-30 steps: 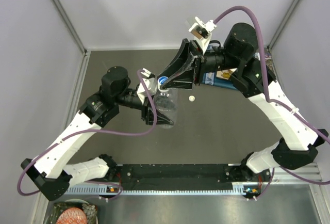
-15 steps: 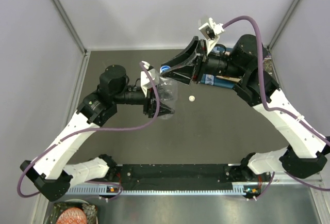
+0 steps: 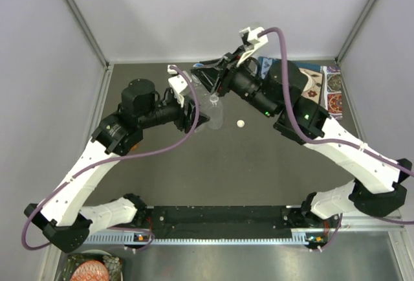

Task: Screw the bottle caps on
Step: Screw the bottle cap onto the plastic bottle.

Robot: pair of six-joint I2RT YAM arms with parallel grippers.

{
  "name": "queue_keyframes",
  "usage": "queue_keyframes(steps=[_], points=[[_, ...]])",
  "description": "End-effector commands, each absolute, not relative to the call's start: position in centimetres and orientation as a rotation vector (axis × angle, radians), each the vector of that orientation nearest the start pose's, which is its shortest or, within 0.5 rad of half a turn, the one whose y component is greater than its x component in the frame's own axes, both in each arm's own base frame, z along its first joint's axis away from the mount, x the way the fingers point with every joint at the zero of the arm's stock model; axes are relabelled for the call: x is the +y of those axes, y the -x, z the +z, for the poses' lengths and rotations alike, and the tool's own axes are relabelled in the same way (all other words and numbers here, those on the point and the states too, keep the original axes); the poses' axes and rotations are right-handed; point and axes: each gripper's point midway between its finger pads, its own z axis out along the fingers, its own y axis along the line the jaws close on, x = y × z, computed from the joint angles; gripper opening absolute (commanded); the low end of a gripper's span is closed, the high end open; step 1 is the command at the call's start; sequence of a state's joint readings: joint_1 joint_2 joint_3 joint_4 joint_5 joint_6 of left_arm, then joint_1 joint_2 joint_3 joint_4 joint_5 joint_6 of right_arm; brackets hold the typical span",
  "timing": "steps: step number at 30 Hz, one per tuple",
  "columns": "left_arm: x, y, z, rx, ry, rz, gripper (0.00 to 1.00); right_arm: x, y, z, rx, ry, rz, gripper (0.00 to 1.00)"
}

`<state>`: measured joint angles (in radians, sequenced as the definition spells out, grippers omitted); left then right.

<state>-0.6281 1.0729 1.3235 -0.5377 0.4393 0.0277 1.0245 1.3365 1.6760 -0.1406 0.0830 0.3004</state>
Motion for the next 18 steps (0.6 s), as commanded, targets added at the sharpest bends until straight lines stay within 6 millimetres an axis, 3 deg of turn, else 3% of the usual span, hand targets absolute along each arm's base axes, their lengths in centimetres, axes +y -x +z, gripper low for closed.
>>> queue_keyframes(steps=[1,5,6,8,9,10,14,18], points=[[-22.7,-25.3,44.7,1.441,-0.675,-0.648,0.00,36.7,-23.7,45.6,1.643,0.360,0.768,0.00],[-22.4,-25.4,43.9,1.464,-0.663,-0.640,0.00,37.4,-23.4,46.8,1.640,0.339,0.740,0.03],[-22.4,-25.5,43.4,1.474,-0.664,-0.638,0.00,37.3,-23.3,48.0,1.622,0.325,0.761,0.13],[-22.5,-25.3,43.0,1.474,-0.678,-0.649,0.00,37.0,-23.0,49.2,1.600,0.324,0.786,0.20],[-22.8,-25.0,42.6,1.469,-0.700,-0.662,0.00,36.7,-22.5,50.5,1.576,0.328,0.816,0.33],[-22.9,-24.6,42.6,1.460,-0.715,-0.677,0.00,36.4,-22.1,51.4,1.555,0.331,0.839,0.41],[-24.2,-23.0,41.8,1.436,-0.793,-0.782,0.00,35.0,-20.4,54.8,1.474,0.362,0.955,0.54],[-25.3,-21.6,41.1,1.406,-0.876,-0.869,0.00,33.1,-18.6,56.8,1.409,0.396,1.067,0.62]])
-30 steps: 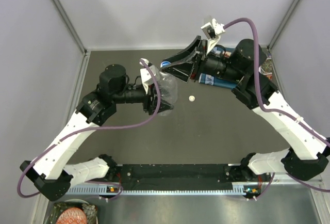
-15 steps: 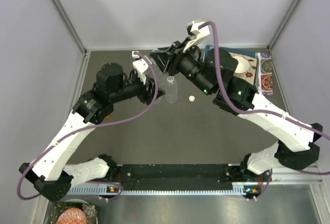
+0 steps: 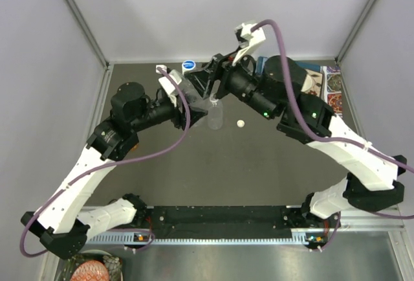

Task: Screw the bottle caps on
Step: Screw the bottle cap onto the plastic bottle.

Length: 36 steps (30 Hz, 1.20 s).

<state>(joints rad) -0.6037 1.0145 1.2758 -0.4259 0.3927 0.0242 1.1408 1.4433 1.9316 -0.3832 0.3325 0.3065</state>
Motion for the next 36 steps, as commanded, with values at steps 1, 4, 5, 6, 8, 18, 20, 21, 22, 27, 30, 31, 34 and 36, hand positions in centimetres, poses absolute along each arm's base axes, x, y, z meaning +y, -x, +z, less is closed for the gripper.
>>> queue_keyframes(steps=[1,4,5,6,8,18,20,21,22,27,30,31,34,36], points=[[-25.4,-21.4,41.1,1.399,-0.886,-0.881,0.00,32.7,-18.2,57.4,1.384,0.401,1.092,0.63],[-26.1,-20.4,40.8,1.377,-0.945,-0.941,0.00,31.8,-15.7,58.6,1.283,0.554,1.199,0.63],[-26.4,-19.7,40.8,1.368,-0.958,-0.990,0.00,31.1,-16.0,58.7,1.262,0.587,1.199,0.63],[-26.6,-19.2,40.9,1.352,-0.983,-1.016,0.00,31.2,-14.0,58.7,1.211,0.710,1.261,0.63],[-27.4,-16.8,40.8,1.286,-1.092,-1.139,0.00,30.7,-13.6,58.7,1.178,0.770,1.257,0.60],[-27.3,-8.9,40.0,1.054,-1.454,-1.522,0.00,32.2,-11.2,55.8,1.076,1.143,1.398,0.58],[-27.3,-8.7,39.8,1.050,-1.466,-1.535,0.00,33.1,-11.9,55.2,1.100,1.156,1.429,0.59],[-27.3,-8.6,39.6,1.052,-1.469,-1.540,0.00,33.4,-11.6,55.5,1.079,1.181,1.453,0.59],[-27.4,-8.6,39.5,1.054,-1.472,-1.541,0.00,33.5,-11.5,55.6,1.071,1.191,1.466,0.59],[-27.3,-8.6,39.0,1.058,-1.475,-1.527,0.00,34.4,-11.1,55.8,1.037,1.240,1.542,0.60],[-27.4,-8.7,38.8,1.061,-1.470,-1.517,0.00,34.5,-10.8,55.6,1.025,1.260,1.579,0.60],[-27.4,-8.8,38.8,1.062,-1.468,-1.511,0.00,34.6,-10.8,55.7,1.012,1.265,1.582,0.61],[-27.4,-8.9,38.7,1.066,-1.465,-1.509,0.00,34.7,-10.7,55.2,1.024,1.278,1.604,0.60],[-27.5,-9.0,38.7,1.071,-1.460,-1.503,0.00,34.8,-10.7,55.3,1.018,1.281,1.609,0.61]])
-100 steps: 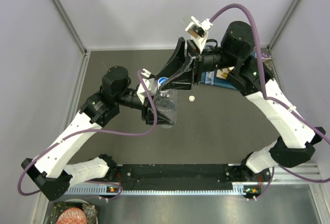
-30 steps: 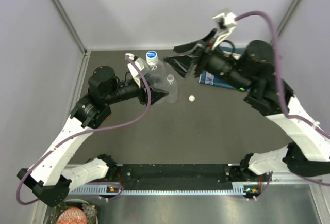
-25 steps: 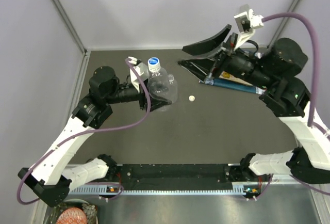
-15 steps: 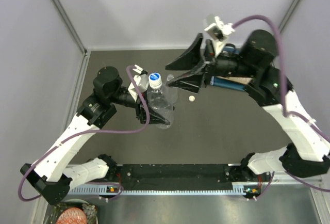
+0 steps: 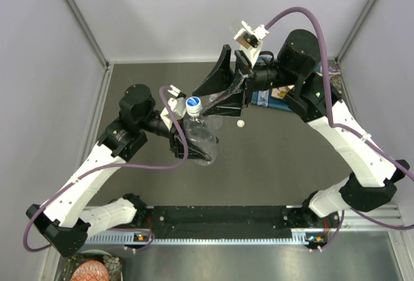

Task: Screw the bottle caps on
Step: Screw the bottle cap onto the plastic bottle.

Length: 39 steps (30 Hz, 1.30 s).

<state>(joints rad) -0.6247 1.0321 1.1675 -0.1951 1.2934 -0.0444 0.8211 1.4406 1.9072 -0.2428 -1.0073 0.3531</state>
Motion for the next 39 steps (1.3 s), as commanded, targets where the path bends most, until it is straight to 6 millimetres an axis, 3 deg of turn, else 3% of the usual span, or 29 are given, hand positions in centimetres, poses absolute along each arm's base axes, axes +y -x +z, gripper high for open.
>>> queue_keyframes(steps=[1,10,21,29,34,39], points=[[-27.4,-9.0,38.7,1.070,-1.462,-1.501,0.00,34.9,-10.7,55.2,1.019,1.282,1.613,0.60],[-27.5,-9.4,38.3,1.090,-1.449,-1.464,0.00,35.5,-11.1,56.0,1.018,1.281,1.638,0.53],[-27.7,-10.3,38.6,1.115,-1.407,-1.405,0.00,35.3,-10.9,55.0,1.041,1.291,1.649,0.24],[-27.9,-14.5,40.1,1.195,-1.241,-1.206,0.00,35.4,-12.7,53.5,1.134,1.212,1.604,0.00],[-27.1,-17.3,41.9,1.239,-1.117,-1.064,0.00,35.5,-14.9,51.0,1.268,1.138,1.497,0.00],[-25.8,-20.6,43.1,1.305,-0.974,-0.893,0.00,35.3,-19.3,48.3,1.451,0.919,1.308,0.00]])
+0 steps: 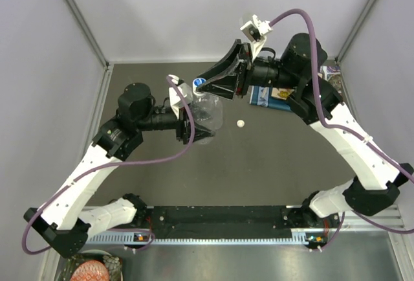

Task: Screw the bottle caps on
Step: Screw the bottle cap onto the plastic bottle.

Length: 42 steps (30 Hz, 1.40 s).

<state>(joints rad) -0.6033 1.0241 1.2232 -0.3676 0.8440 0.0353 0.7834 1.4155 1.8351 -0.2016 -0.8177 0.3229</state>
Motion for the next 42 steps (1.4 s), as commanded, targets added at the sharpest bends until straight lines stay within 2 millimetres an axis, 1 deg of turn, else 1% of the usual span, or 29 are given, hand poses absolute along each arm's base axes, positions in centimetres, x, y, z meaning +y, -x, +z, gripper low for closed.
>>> queue_keyframes(steps=[1,4,6,7,9,10,11,12,13,15,16,18,20,21,22,24,25,29,30,31,33,34,36,37,38,39,40,41,42], points=[[-25.6,-21.0,43.0,1.319,-0.960,-0.874,0.00,35.3,-20.0,47.4,1.487,0.886,1.288,0.00],[-25.0,-22.0,42.9,1.349,-0.905,-0.824,0.00,35.0,-22.0,46.5,1.539,0.748,1.187,0.00],[-24.8,-22.5,42.6,1.370,-0.879,-0.813,0.00,35.3,-21.5,46.6,1.528,0.723,1.168,0.00],[-24.6,-22.9,42.4,1.385,-0.859,-0.796,0.00,35.5,-21.9,46.3,1.539,0.684,1.136,0.00],[-24.4,-23.4,42.3,1.403,-0.830,-0.780,0.00,36.3,-21.3,46.5,1.534,0.662,1.122,0.00],[-24.1,-23.9,42.3,1.411,-0.809,-0.759,0.00,36.2,-22.2,46.3,1.551,0.599,1.062,0.00],[-24.0,-24.1,42.3,1.416,-0.798,-0.747,0.00,37.0,-21.3,46.3,1.551,0.603,1.064,0.00],[-23.8,-24.4,42.3,1.423,-0.784,-0.733,0.00,37.2,-21.2,46.2,1.553,0.593,1.047,0.00],[-23.7,-24.6,42.2,1.431,-0.774,-0.725,0.00,37.2,-22.3,45.9,1.570,0.537,0.970,0.00],[-23.2,-25.2,42.2,1.446,-0.746,-0.690,0.00,38.0,-21.6,45.4,1.587,0.516,0.918,0.00],[-23.0,-25.3,42.1,1.452,-0.737,-0.681,0.00,37.7,-22.6,45.5,1.596,0.456,0.842,0.00],[-22.7,-25.7,41.9,1.464,-0.722,-0.659,0.00,37.9,-22.5,45.6,1.602,0.428,0.796,0.00],[-22.7,-25.7,41.8,1.467,-0.720,-0.659,0.00,37.8,-22.8,46.3,1.593,0.395,0.772,0.01],[-22.7,-25.6,41.5,1.473,-0.722,-0.661,0.00,37.8,-22.8,46.7,1.587,0.388,0.776,0.06],[-22.7,-25.5,41.5,1.471,-0.723,-0.665,0.00,37.5,-22.7,47.6,1.577,0.361,0.793,0.23],[-22.9,-25.3,41.1,1.473,-0.736,-0.678,0.00,37.1,-22.4,49.1,1.551,0.348,0.822,0.43],[-22.9,-25.1,41.1,1.469,-0.740,-0.687,0.00,37.0,-21.7,50.6,1.520,0.358,0.864,0.50],[-23.6,-24.3,41.2,1.448,-0.769,-0.751,0.00,35.4,-19.7,54.3,1.434,0.363,0.980,0.63],[-23.8,-24.0,41.1,1.442,-0.783,-0.770,0.00,34.4,-18.9,55.6,1.402,0.358,1.014,0.66],[-24.0,-23.7,40.9,1.441,-0.796,-0.790,0.00,34.6,-17.8,56.1,1.376,0.407,1.066,0.67],[-24.5,-23.4,40.9,1.421,-0.824,-0.817,0.00,33.4,-16.2,57.4,1.314,0.448,1.126,0.67],[-24.8,-22.8,40.9,1.408,-0.849,-0.847,0.00,33.5,-14.7,57.9,1.271,0.527,1.189,0.67],[-25.3,-22.1,41.0,1.402,-0.861,-0.910,0.00,32.9,-13.7,58.0,1.229,0.613,1.219,0.66],[-25.6,-21.7,40.9,1.393,-0.886,-0.940,0.00,32.6,-11.8,58.2,1.169,0.724,1.278,0.66],[-26.2,-20.4,40.9,1.365,-0.942,-1.003,0.00,32.4,-11.0,58.2,1.141,0.787,1.310,0.66],[-26.6,-19.5,40.5,1.355,-0.981,-1.060,0.00,31.7,-11.3,58.1,1.124,0.820,1.306,0.66],[-27.0,-18.7,40.8,1.316,-1.022,-1.105,0.00,31.5,-10.4,58.0,1.096,0.884,1.337,0.65],[-27.4,-16.4,40.5,1.277,-1.113,-1.226,0.00,31.3,-10.7,57.8,1.095,0.896,1.332,0.64],[-27.5,-15.3,40.6,1.241,-1.157,-1.281,0.00,30.7,-11.6,57.8,1.096,0.899,1.322,0.61]])
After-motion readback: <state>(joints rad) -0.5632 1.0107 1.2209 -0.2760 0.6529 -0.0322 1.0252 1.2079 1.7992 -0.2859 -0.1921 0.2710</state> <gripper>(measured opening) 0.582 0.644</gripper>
